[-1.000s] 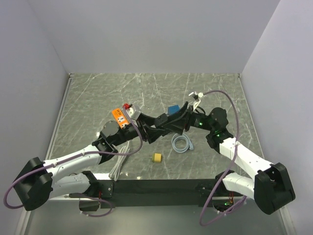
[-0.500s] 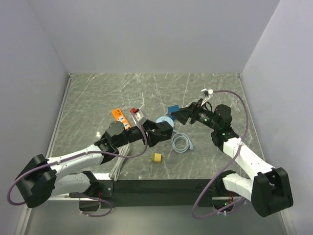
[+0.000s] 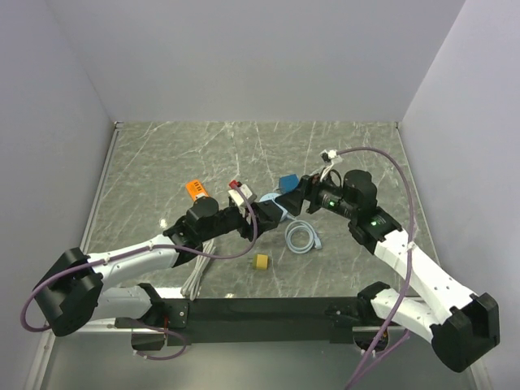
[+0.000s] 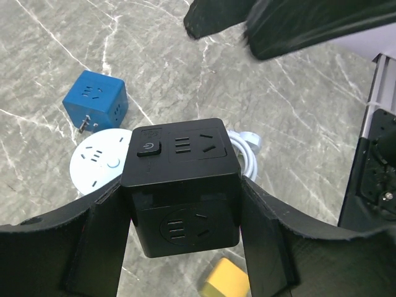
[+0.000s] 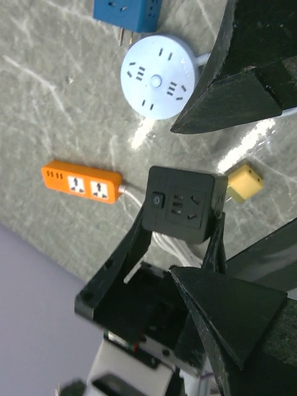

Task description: Insert the plug

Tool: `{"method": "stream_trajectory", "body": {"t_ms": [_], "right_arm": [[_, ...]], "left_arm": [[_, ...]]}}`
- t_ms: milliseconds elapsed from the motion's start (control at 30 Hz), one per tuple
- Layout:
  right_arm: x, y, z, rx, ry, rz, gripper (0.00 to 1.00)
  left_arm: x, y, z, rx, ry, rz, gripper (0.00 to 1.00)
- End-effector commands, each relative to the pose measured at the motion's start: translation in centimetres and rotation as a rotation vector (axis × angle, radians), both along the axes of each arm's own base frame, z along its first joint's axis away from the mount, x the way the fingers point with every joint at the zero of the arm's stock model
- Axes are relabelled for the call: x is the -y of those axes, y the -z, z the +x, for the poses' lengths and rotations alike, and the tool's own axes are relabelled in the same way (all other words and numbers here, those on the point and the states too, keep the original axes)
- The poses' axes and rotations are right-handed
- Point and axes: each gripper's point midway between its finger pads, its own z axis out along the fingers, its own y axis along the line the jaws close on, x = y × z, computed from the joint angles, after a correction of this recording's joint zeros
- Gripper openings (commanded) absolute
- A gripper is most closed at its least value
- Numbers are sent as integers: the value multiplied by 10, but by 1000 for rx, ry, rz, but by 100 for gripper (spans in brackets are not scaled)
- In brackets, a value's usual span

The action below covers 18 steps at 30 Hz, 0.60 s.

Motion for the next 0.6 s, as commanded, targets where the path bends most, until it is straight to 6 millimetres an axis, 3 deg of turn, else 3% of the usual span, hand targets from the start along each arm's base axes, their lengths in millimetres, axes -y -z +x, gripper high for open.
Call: {"method": "stream_trajectory", "body": {"t_ms": [0,567], "right_arm": [[2,7,5,-27,26,-92,93],[-38,38,-5,-114,-112,-223,94]], "left_arm": [[7,-36,8,110,4,-44,1],[22,-25,2,124,47,21,1]]}}
